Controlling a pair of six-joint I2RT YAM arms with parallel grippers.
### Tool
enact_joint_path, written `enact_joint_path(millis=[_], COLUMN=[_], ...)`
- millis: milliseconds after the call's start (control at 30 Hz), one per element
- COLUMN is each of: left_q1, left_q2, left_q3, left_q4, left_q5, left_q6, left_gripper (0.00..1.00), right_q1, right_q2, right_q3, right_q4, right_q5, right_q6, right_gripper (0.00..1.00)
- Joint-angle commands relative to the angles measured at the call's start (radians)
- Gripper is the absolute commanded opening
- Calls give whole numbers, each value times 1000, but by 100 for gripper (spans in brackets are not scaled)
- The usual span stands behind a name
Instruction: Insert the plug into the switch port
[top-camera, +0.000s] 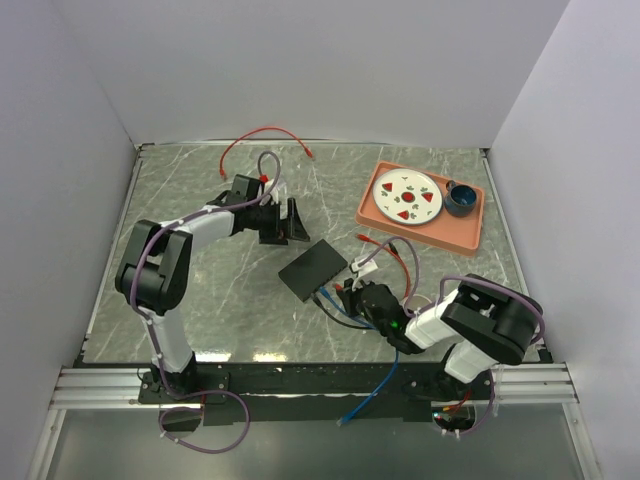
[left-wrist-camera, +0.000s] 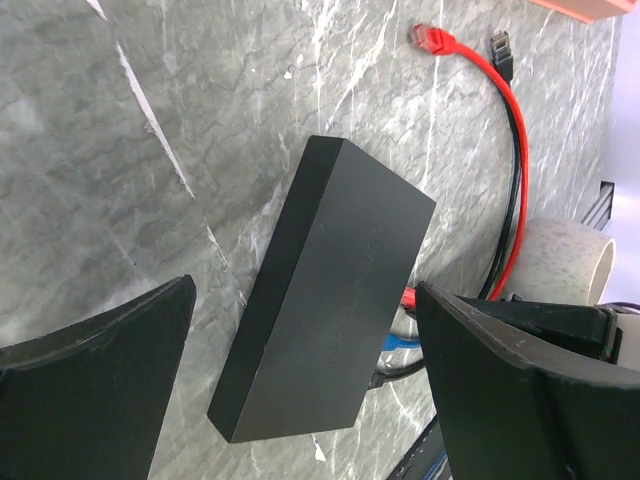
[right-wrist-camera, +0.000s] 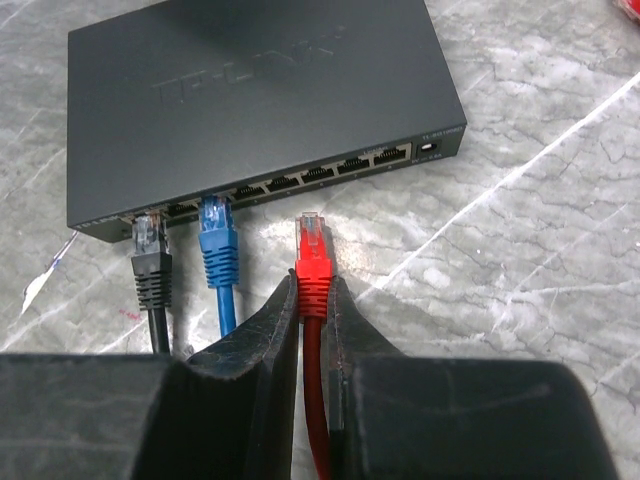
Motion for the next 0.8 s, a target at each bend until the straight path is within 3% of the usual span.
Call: enact_joint_path(millis=[0, 767], left_q1=[-15, -59], left_q2=[26, 102], left_q3=[44, 83], left_q4=[15, -8], left_q5=[44, 33], left_q6=[0, -12], left_gripper=[97, 97], right_q1=[15, 34], right_q2=[-2, 15], right_q3=[31, 63], right_q4=[56, 60], right_q5=[49, 70], right_q6=[-28, -36], right_gripper=[0, 0])
